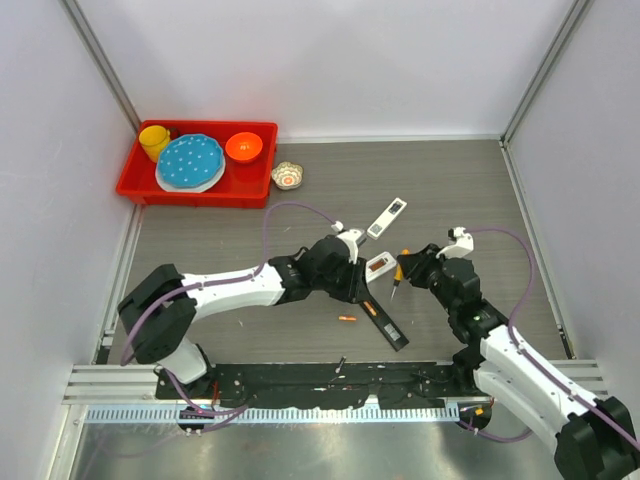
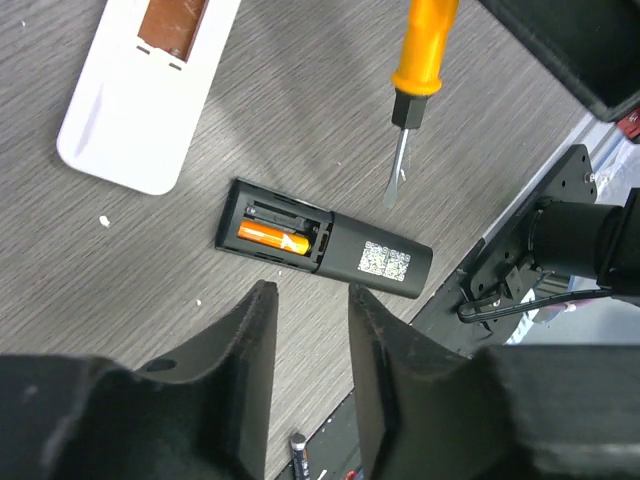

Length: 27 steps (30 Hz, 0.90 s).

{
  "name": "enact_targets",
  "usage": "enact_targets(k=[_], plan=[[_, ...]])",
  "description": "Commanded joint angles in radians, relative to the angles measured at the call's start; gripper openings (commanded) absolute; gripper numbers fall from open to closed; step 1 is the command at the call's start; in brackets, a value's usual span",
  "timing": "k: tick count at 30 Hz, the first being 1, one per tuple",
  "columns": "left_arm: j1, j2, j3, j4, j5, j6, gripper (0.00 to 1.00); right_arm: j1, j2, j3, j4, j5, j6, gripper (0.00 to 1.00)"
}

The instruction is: Unload the batteries from the remote control

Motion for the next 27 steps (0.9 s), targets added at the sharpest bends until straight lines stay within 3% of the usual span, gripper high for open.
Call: enact_targets(k=[1, 11, 16, 22, 27], plan=[[0.023, 0.030, -0.020, 0.052, 0.092, -0.007, 0.31, -0.002, 0.080, -0.024, 0.190, -0.075, 0.022, 0.01], [0.023, 0.162, -0.011, 0.067, 0.109, -0.006, 0.09, 0.009, 0.262, -0.047, 0.363, -0.105, 0.081, 0.01], [0.023, 0.209, -0.014, 0.093, 0.112, -0.003, 0.00, 0.076, 0.299, -0.075, 0.440, -0.008, 0.104, 0.01], [0.023, 0.237, -0.017, 0.121, 0.117, -0.016, 0.00, 0.170, 0.345, -0.095, 0.479, 0.170, 0.088, 0.01], [0.025, 0.257, -0.014, 0.136, 0.123, -0.024, 0.00, 0.198, 0.342, -0.104, 0.479, 0.229, 0.080, 0.01]])
